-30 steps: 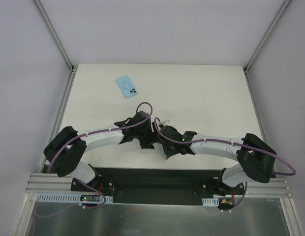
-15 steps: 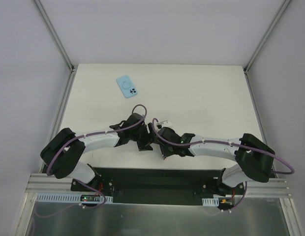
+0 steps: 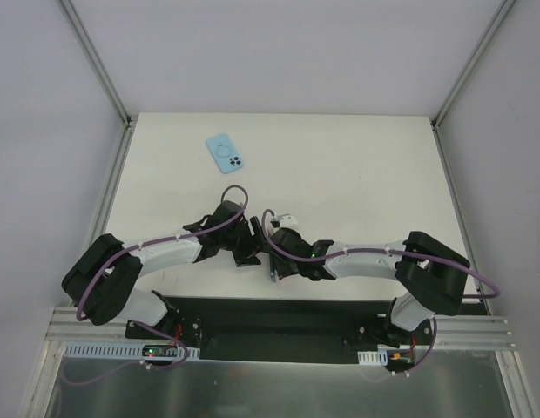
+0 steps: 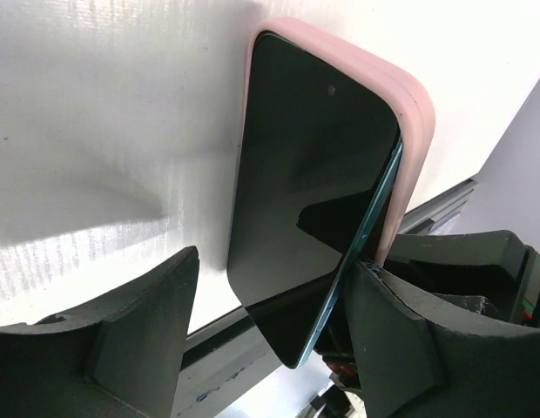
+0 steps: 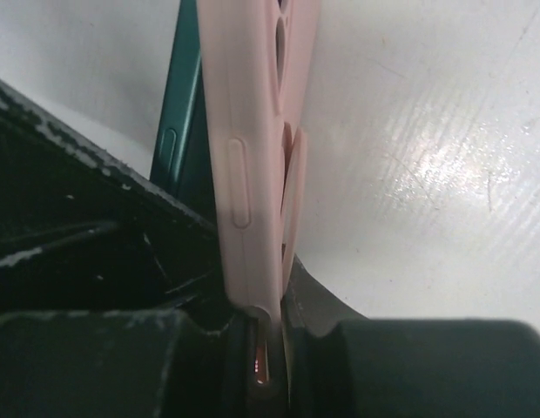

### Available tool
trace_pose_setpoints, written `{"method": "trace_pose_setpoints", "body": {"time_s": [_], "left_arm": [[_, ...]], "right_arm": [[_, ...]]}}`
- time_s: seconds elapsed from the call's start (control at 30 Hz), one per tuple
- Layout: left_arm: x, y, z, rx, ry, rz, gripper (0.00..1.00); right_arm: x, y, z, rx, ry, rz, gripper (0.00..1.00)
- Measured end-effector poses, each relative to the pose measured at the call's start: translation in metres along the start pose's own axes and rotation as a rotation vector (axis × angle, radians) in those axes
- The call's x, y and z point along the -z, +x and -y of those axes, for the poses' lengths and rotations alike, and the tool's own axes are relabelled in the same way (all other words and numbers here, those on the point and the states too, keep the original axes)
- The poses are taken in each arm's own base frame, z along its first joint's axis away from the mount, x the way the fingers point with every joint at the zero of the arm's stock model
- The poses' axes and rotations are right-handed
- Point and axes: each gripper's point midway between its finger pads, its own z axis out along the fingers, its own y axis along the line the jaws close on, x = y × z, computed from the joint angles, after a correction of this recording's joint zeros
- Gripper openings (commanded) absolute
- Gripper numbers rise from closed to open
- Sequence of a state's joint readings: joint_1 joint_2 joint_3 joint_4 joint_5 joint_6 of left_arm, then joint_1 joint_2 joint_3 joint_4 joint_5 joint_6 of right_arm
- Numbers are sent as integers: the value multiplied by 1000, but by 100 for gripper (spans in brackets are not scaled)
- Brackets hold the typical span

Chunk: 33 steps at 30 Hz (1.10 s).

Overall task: Take the phone out of the phone case
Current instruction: Remove the phone case from the phone.

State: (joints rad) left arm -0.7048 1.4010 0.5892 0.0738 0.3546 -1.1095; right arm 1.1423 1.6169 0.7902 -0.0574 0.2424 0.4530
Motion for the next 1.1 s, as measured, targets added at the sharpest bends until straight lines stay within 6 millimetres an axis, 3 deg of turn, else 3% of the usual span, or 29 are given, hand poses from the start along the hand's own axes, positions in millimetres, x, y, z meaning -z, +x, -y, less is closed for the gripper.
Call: {"method": "trace_pose_setpoints", "body": {"time_s": [0.17,0.3,0.47,0.77,1.1], "left_arm": [[3,-4,-2,-2,-2,15,58],[3,-6,-1,-20,-3,23,42],[6,-8,4,-61,-54,37,33],[9,-8,4,-140,-155,72,0],[4,4,2,-179,-204,40,0]], "right_arm": [[-3,-3,-7,-14,-25,13,1],[-4,-5,-9,-18,-34,14,1],[-1,-8,-12,-15,-23,2,1],[1,-8,-10,5,-1,0,1],[20,3,5,15,19,-26,1]]}}
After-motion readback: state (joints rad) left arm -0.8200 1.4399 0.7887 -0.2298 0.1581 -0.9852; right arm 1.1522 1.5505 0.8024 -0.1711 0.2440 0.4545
